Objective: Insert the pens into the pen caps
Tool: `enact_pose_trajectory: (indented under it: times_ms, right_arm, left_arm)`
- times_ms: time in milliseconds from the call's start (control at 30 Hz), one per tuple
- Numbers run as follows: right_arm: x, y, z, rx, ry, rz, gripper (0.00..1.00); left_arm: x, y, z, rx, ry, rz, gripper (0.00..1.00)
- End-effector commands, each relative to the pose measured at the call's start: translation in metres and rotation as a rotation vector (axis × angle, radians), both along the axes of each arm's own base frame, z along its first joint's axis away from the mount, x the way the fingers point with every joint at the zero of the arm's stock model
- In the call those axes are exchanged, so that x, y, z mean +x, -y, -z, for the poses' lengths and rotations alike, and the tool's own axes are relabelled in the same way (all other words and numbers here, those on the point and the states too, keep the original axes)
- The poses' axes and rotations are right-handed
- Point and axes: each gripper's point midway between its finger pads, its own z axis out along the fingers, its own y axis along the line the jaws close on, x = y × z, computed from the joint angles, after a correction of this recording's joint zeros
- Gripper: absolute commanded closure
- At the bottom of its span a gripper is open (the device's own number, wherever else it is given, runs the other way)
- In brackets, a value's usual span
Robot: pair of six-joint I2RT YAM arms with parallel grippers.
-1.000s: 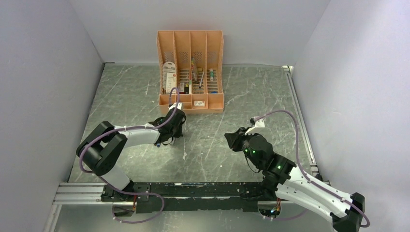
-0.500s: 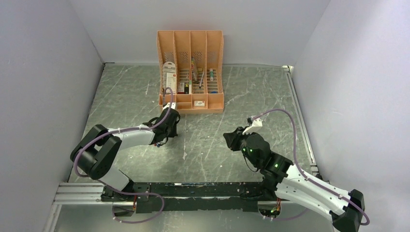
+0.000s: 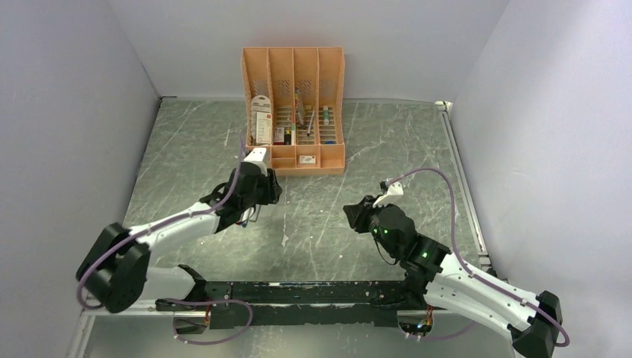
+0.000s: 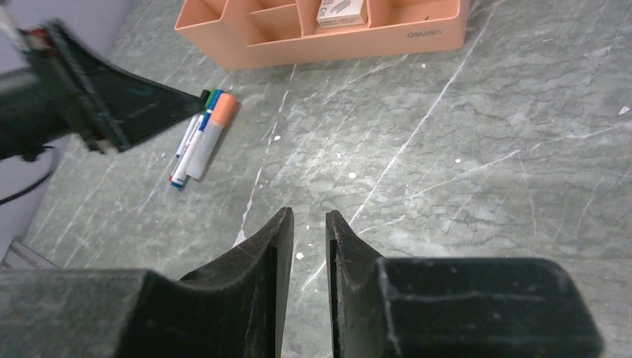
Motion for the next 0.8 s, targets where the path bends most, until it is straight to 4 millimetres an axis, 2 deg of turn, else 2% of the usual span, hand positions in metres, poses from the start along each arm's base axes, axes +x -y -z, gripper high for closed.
enact_pose_trajectory:
  times_ms: [0, 100, 133, 200, 267, 433, 567, 667, 767]
  right_arm:
    - [0.003, 0.002, 0.006, -0.023, -0.003, 0.021, 0.69]
    - [0.006, 0.002, 0.009, -0.068, 0.007, 0.018, 0.42]
    - [0.006, 0.000, 0.007, -0.074, 0.016, 0.004, 0.30]
    - [0.006, -0.004, 0.005, -0.078, 0.027, -0.018, 0.18]
    - [0.007, -0.006, 0.005, -0.082, 0.028, -0.026, 0.13]
    - [0.011, -0.011, -0.005, -0.063, 0.050, -0.024, 0.00]
    - [0.016, -0.003, -0.005, -0.074, -0.021, 0.060, 0.00]
    - [0.014, 0.003, 0.001, -0.071, -0.066, 0.102, 0.00]
    - [0.010, 0.006, -0.001, -0.044, -0.075, 0.105, 0.00]
  left_arm:
    - [-0.005, 0.016, -0.064, -0.155, 0.185, 0.092, 0.43]
    - [-0.015, 0.016, -0.100, -0.199, 0.287, 0.145, 0.43]
    - [-0.017, 0.016, -0.108, -0.203, 0.300, 0.156, 0.41]
    - [-0.018, 0.012, -0.118, -0.200, 0.302, 0.143, 0.33]
    - [-0.019, 0.011, -0.122, -0.212, 0.273, 0.117, 0.26]
    - [-0.025, 0.011, -0.124, -0.237, 0.257, 0.119, 0.25]
    - [-0.032, 0.009, -0.125, -0.261, 0.269, 0.128, 0.25]
    - [-0.035, 0.010, -0.123, -0.266, 0.258, 0.142, 0.25]
    - [-0.037, 0.011, -0.122, -0.265, 0.246, 0.149, 0.26]
